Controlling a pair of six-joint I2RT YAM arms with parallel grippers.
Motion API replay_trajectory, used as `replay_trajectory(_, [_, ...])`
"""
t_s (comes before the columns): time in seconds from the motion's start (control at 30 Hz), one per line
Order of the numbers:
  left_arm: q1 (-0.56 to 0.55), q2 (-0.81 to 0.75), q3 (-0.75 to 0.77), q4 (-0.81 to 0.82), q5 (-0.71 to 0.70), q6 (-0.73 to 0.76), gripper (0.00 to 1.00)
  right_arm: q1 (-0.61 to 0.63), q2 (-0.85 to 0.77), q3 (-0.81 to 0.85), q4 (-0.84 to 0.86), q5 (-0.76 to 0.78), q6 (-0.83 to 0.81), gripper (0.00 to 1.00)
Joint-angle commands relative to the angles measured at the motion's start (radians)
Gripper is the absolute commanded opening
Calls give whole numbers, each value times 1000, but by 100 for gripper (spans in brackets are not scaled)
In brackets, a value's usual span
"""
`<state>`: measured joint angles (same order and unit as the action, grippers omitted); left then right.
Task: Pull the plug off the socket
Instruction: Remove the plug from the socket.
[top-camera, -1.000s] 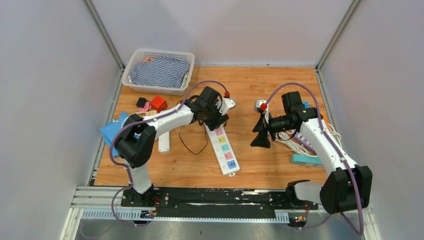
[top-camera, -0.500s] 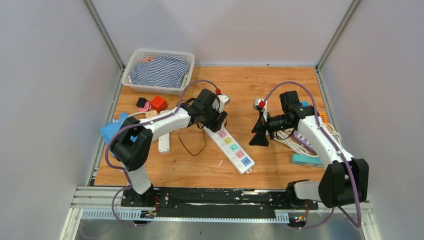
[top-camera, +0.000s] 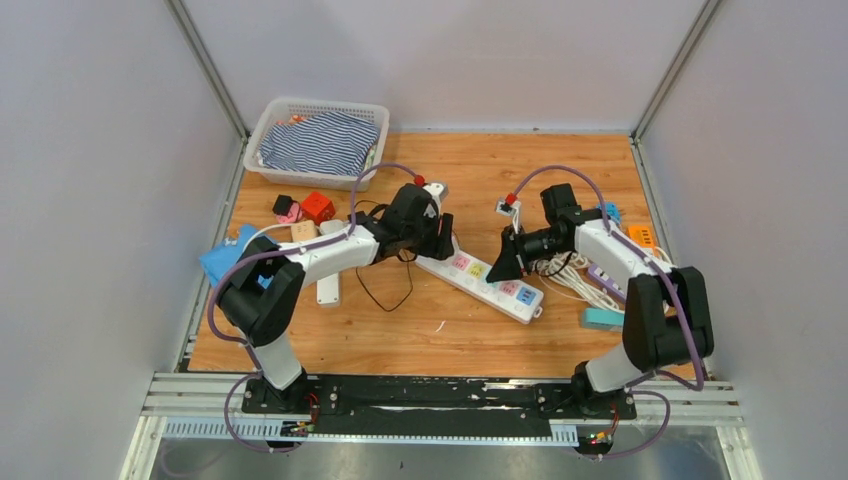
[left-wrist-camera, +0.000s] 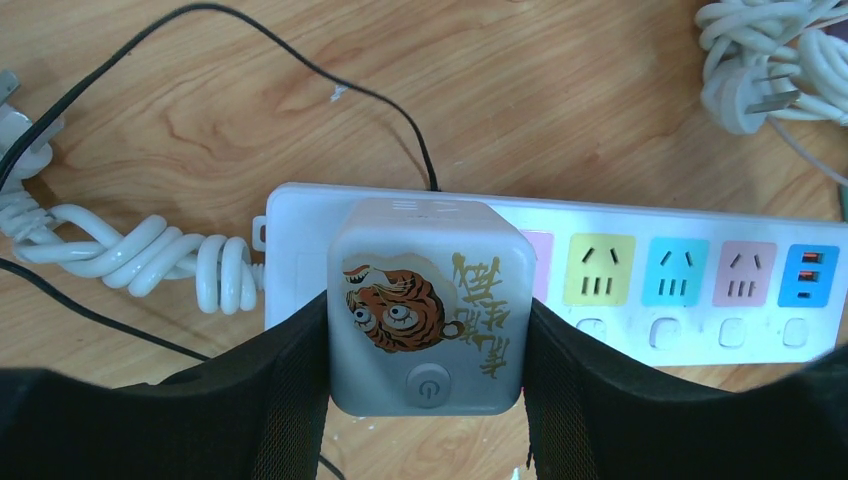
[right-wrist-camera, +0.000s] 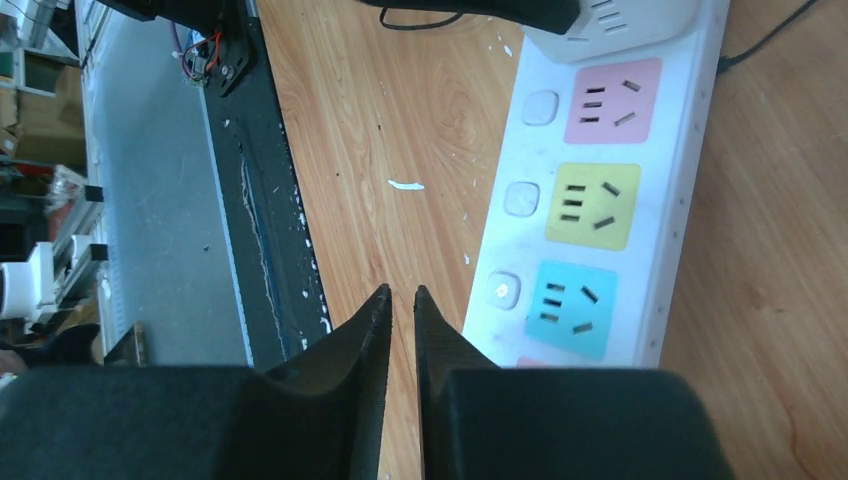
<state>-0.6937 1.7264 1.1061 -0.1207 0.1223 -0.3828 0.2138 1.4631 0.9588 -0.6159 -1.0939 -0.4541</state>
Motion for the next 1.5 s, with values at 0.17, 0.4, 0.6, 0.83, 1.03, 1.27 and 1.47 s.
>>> replay_trajectory(0.17, [-60,4,-46,59,52,-143,0,18,190,65,27,-36,115,0])
replay_trajectory(0.4, [-79,24,-43,70,45,-148,0,28,278,85,33,-39,140,0])
replay_trajectory(0.6, [-90,36,-44,78,26,-150,0,30,324,93,33,-24,151,0])
replay_trajectory(0.83, [-101,34,-49,83,0,-144,0,30,390,107,26,31,163,0])
replay_trajectory(1.03, [-105,30,-52,82,-14,-141,0,30,425,116,13,57,161,0])
replay_trajectory(1.27, [-113,31,-57,83,-31,-136,0,29,442,118,8,80,160,0])
replay_trajectory(1.47, [-140,35,-42,42,-99,-104,0,30,462,124,0,104,160,0])
